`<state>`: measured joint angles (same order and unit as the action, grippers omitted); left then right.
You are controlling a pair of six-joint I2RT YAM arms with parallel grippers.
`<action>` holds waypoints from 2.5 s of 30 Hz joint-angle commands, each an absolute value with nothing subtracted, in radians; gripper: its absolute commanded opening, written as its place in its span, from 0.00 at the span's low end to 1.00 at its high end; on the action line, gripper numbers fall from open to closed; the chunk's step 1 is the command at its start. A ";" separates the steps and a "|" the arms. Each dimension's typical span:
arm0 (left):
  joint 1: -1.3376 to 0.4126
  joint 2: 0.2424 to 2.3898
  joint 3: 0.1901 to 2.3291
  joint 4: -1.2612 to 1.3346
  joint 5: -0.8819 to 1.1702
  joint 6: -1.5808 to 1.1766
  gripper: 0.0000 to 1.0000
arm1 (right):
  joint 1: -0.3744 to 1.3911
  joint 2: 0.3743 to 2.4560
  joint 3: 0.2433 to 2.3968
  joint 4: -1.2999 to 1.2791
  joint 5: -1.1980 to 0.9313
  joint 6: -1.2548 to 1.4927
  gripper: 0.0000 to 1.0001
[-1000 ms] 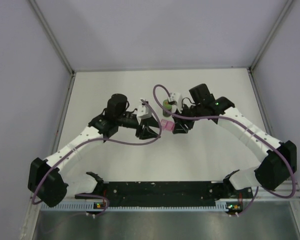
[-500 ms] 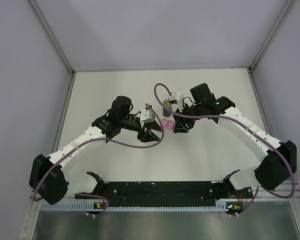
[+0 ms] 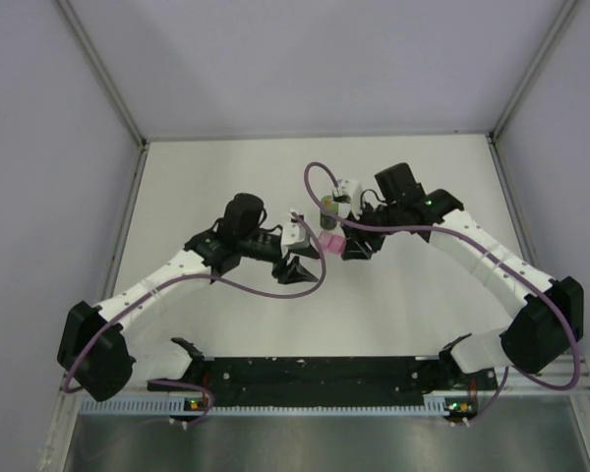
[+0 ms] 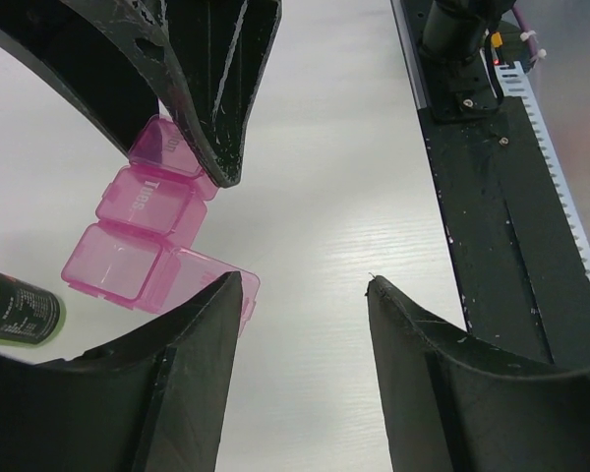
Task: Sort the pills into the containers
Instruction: Open the pill container at the center of the board, then place the pill container at the center of the board.
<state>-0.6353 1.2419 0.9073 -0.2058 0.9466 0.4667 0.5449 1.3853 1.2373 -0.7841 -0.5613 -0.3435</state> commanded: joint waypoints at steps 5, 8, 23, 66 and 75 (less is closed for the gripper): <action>-0.641 1.206 0.925 -0.178 0.890 0.453 0.64 | 0.535 1.345 1.236 -0.739 -0.545 -0.342 0.00; -0.641 1.181 0.928 -0.166 0.867 0.451 0.67 | 0.535 1.341 1.235 -0.739 -0.537 -0.344 0.00; -0.638 1.132 0.951 -0.137 0.758 0.425 0.75 | 0.535 1.319 1.195 -0.727 -0.463 -0.354 0.00; -0.519 1.184 0.891 0.190 0.166 0.110 0.76 | 0.293 1.586 0.808 -0.091 -0.067 0.109 0.19; -0.520 1.218 0.888 0.215 0.216 0.089 0.76 | 0.291 1.637 0.838 -0.100 -0.044 0.146 0.44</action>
